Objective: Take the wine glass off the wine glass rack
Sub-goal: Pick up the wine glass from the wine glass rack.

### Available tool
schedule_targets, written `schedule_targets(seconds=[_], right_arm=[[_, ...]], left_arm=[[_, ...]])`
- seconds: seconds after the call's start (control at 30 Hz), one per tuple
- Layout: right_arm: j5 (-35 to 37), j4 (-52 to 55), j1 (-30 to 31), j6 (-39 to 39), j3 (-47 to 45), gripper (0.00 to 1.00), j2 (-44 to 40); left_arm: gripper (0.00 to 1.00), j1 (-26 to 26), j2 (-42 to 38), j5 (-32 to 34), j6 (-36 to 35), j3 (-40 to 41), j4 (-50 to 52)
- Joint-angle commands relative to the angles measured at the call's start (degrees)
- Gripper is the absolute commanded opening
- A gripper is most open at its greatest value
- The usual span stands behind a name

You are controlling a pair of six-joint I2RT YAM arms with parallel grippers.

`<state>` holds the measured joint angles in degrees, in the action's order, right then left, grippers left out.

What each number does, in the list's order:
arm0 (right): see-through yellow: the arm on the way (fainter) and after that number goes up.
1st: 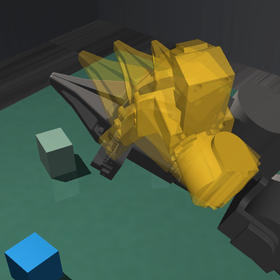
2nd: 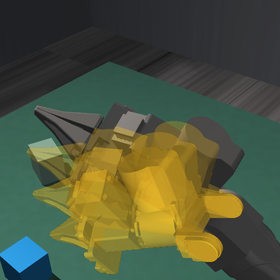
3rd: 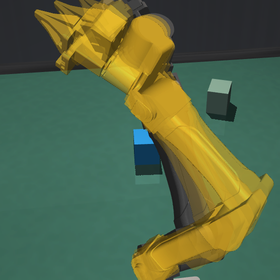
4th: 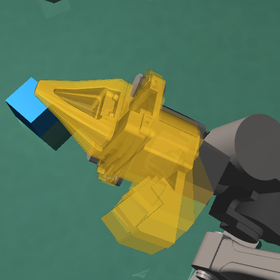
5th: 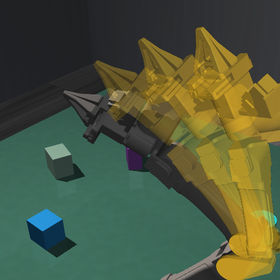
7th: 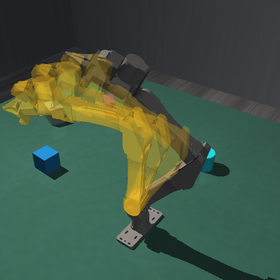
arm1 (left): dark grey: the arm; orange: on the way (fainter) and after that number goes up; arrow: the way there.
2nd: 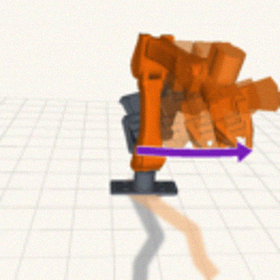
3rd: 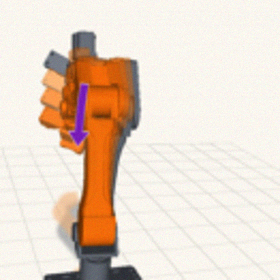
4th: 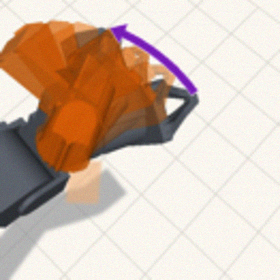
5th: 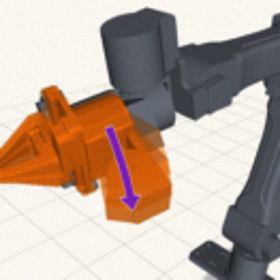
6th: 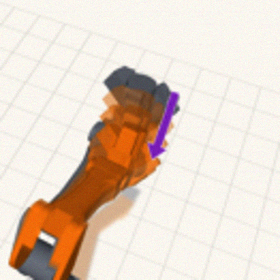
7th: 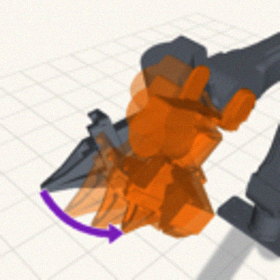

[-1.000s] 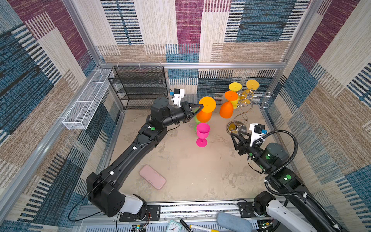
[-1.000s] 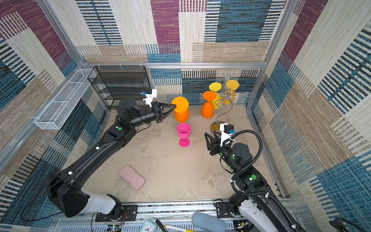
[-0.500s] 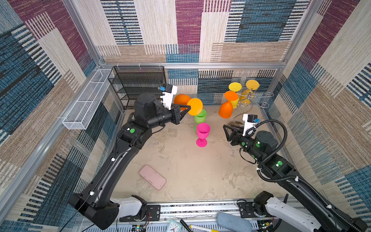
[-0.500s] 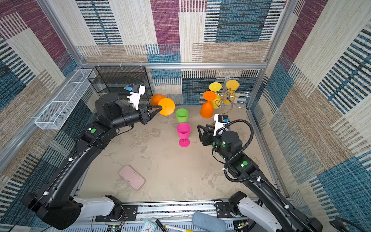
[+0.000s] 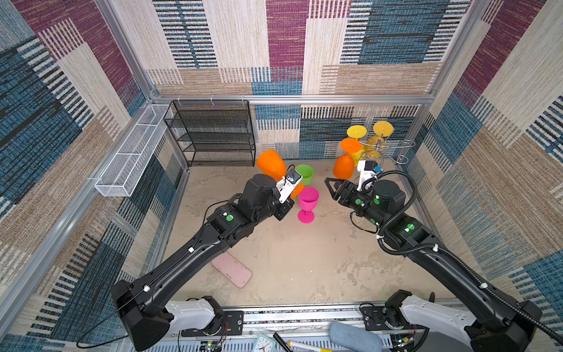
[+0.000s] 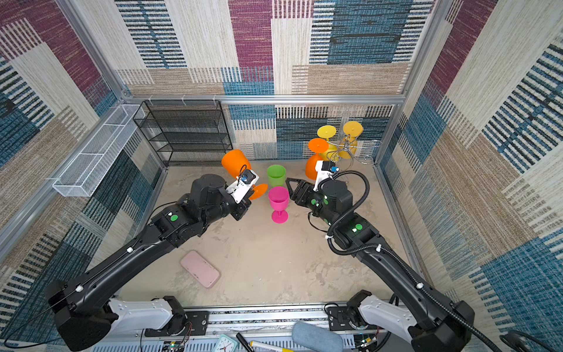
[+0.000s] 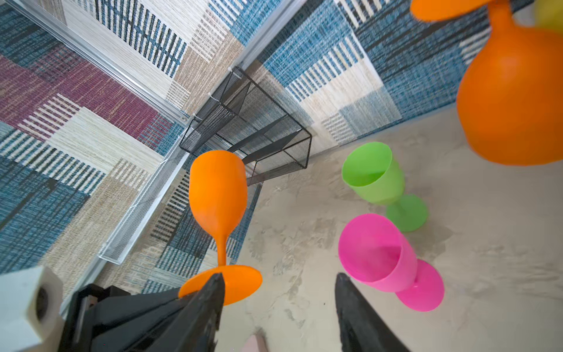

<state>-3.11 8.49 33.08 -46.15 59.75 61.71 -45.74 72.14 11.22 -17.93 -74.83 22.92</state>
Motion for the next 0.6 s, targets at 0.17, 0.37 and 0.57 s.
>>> schedule_targets(seconds=[0.17,0.37,0.57], right_arm=[[-5.7,-0.3,0.2,-14.8,2.8,0.57,2.5],[-10.0,1.1,0.2,-18.3,5.2,0.56,3.9],[-12.9,1.8,0.2,-20.8,5.6,0.52,5.7]], left_arm=[[0.0,-2.5,-3.3,10.8,-19.3,9.5,-19.0],[0.0,-3.5,-5.0,11.8,-31.3,17.7,-32.7],[0.0,-4.1,-4.0,14.5,-39.5,22.0,-43.0]])
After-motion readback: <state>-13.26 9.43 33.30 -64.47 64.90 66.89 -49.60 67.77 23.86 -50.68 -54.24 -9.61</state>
